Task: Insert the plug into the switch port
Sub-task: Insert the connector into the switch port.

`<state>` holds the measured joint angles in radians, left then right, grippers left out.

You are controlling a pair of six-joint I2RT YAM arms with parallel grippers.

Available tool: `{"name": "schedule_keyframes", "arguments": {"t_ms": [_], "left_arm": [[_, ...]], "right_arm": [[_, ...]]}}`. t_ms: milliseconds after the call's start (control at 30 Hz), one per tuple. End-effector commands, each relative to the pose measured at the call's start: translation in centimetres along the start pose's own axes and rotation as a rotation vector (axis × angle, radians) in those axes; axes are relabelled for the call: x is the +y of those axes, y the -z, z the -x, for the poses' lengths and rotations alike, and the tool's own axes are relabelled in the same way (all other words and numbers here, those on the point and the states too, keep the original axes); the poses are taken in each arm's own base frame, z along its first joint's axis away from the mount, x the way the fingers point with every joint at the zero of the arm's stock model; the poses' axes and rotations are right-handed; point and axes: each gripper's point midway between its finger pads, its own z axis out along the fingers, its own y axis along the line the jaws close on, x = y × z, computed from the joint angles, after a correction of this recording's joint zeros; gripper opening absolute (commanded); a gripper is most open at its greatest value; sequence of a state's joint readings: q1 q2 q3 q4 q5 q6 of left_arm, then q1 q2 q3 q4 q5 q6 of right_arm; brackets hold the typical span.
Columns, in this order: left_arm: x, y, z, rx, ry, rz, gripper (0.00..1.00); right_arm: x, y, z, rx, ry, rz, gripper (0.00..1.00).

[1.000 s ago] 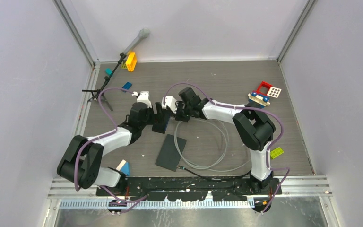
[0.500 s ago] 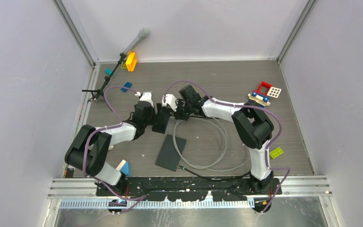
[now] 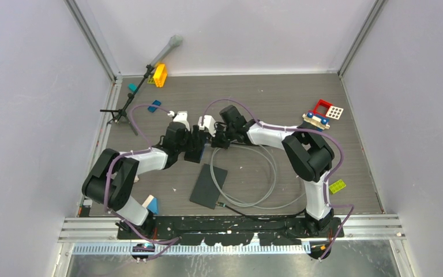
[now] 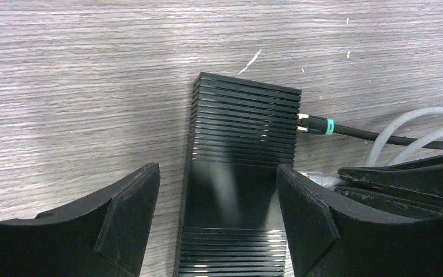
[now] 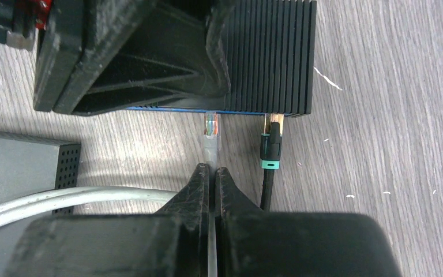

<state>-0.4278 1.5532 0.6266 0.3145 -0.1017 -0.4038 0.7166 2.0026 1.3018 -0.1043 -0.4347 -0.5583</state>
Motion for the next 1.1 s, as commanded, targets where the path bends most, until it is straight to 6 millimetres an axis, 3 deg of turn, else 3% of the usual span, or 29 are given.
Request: {"name": "schedule_keyframes", "arguments": {"t_ms": [0,233,400,633,767,1067], "left_arm": [[-1.0,-0.6,1.0,-0.016,-0.004,-0.044,0.75],[-1.0,-0.8,0.5,0.01,0.007,-0.041,0.72],[-0.3,-0.5,0.1,0.023,0.019,-0.009,0.69],[2.3,0.2,0.7,-0.002,0.14,0.041,0.65],[3.6,0.0,0.1,0.018,0.202,0.056,0.62],[3.5,-0.2,0.1,0.029,0.226,0.036,0.61]], "right_arm": [[-0.4,0.5,2.9,-0.099,-0.009,-0.019,0.01],[0.3,0.3,3.6,-0.147,-0.018,0.016,0.0],[0.1,-0.1,3.0,-0.121,-0.041,0.007,0.0],[-1.8,-0.9,2.2,-0.074,-0.096,-0.083,0.0],[-1.7,-1.3,1.4,-0.029,-0.108,-0.072,0.0],[-0.9,-1.6,2.0,-0.036,-0.075,-0.04,0.01]]}}
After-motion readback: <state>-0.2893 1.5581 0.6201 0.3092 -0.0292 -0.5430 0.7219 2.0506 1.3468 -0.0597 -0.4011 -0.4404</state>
